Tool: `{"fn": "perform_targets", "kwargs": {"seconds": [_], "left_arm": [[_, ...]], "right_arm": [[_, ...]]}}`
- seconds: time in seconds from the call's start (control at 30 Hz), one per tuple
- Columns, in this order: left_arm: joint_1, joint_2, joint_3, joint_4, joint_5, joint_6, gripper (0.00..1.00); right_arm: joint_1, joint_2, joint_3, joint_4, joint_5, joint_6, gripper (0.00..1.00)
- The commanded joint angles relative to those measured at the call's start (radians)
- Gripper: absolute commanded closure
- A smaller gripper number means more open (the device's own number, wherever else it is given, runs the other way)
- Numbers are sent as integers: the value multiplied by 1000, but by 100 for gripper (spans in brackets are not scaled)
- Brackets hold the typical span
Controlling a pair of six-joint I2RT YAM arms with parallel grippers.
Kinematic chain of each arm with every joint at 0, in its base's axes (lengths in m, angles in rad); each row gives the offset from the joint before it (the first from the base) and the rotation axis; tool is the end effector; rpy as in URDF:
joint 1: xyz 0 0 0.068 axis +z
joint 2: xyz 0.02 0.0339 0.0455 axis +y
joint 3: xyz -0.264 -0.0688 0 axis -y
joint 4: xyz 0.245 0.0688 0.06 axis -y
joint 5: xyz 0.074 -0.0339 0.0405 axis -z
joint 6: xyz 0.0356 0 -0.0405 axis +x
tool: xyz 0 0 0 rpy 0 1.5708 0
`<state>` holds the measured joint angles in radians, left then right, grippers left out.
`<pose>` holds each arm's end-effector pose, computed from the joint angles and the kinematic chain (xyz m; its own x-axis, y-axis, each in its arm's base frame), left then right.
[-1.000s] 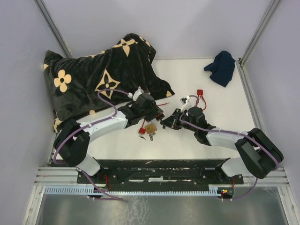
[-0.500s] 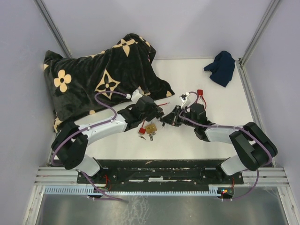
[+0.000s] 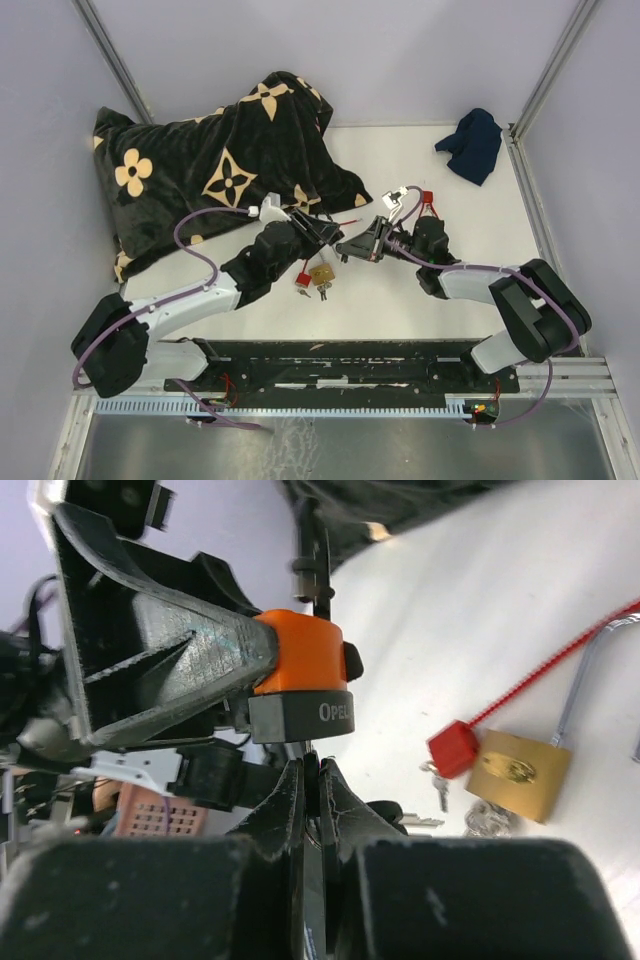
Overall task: Unlock with the key
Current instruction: Unlock the lock, then place the lock at the center of the board.
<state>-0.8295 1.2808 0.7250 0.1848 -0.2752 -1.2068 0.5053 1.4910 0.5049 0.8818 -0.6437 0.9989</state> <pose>0.1997 -0.2038 0.2489 -0.5907 -0.6866 -0.4239 -0.0369 0.5477 -0.8358 0.2400 0.1572 0.1948 -0.8141 0.3183 -0.4857 -0.4156 0.2648 0.8701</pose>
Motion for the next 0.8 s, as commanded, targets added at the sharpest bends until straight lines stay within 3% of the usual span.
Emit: {"fn": "perform_targets", "kwargs": {"seconds": [0.0, 0.17, 0.33, 0.6, 0.77], "left_arm": [[-29, -105, -108, 361, 350, 41, 97], [-12, -121, -137, 518, 436, 101, 97], [61, -145, -134, 451, 426, 159, 97], [161, -156, -51, 164, 409, 370, 97], [165, -155, 2, 58, 496, 550, 97]], "right_arm": [[-48, 37, 97, 282, 104, 151, 98], [-47, 49, 130, 332, 42, 225, 98], [-48, -8, 119, 213, -1, 151, 81], [-47, -244, 109, -292, -4, -192, 44], [-47, -405, 166, -613, 68, -383, 36]]}}
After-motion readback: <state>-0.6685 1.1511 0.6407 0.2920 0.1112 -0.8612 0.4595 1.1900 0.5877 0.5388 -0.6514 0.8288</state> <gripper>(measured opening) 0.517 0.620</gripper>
